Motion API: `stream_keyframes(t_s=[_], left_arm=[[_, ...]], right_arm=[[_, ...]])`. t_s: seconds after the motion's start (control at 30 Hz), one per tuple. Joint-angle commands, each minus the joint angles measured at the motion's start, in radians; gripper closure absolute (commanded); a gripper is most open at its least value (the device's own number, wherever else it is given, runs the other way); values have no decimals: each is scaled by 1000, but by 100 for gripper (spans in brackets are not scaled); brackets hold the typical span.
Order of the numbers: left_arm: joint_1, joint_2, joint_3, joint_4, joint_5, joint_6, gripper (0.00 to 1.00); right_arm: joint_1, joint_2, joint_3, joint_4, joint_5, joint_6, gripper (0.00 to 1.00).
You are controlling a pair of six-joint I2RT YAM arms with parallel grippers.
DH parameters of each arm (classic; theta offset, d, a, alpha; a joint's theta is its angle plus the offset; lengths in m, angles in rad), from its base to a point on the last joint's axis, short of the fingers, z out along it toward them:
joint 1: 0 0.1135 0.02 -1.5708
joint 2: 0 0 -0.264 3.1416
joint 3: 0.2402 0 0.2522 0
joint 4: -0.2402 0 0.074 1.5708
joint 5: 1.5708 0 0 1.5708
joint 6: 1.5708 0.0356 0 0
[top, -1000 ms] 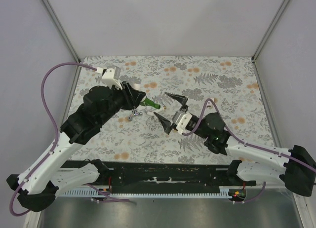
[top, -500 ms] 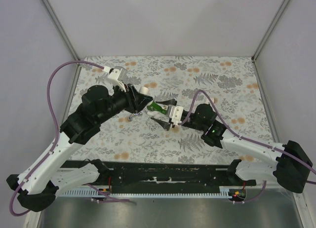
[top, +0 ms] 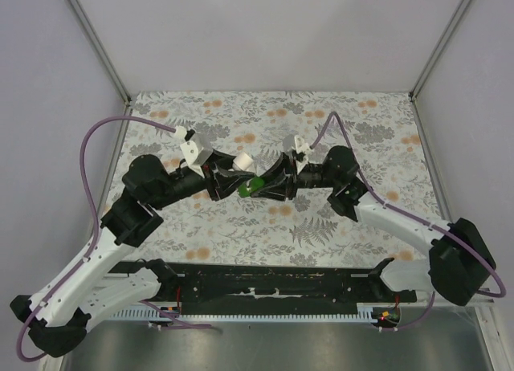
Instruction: Install the water faucets
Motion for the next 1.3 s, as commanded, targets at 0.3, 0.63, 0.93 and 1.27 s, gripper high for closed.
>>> stream_keyframes(t_s=[0.3,0.63,0.93,1.27], left_arm=[[53,-21,-84,118,436,187,98],[57,-67,-147,150,112,22,98],[57,-46,-76,30,-202,-109,98],[57,-1,5,-68,-419,-221,98]], right_arm=[[-139,306,186,879,-397,1203,74],[-243,303,171,873,-358,1134,9],[-265,146,119,268,-214,548,2],[-122,-71,44,-178,204,-120,2]])
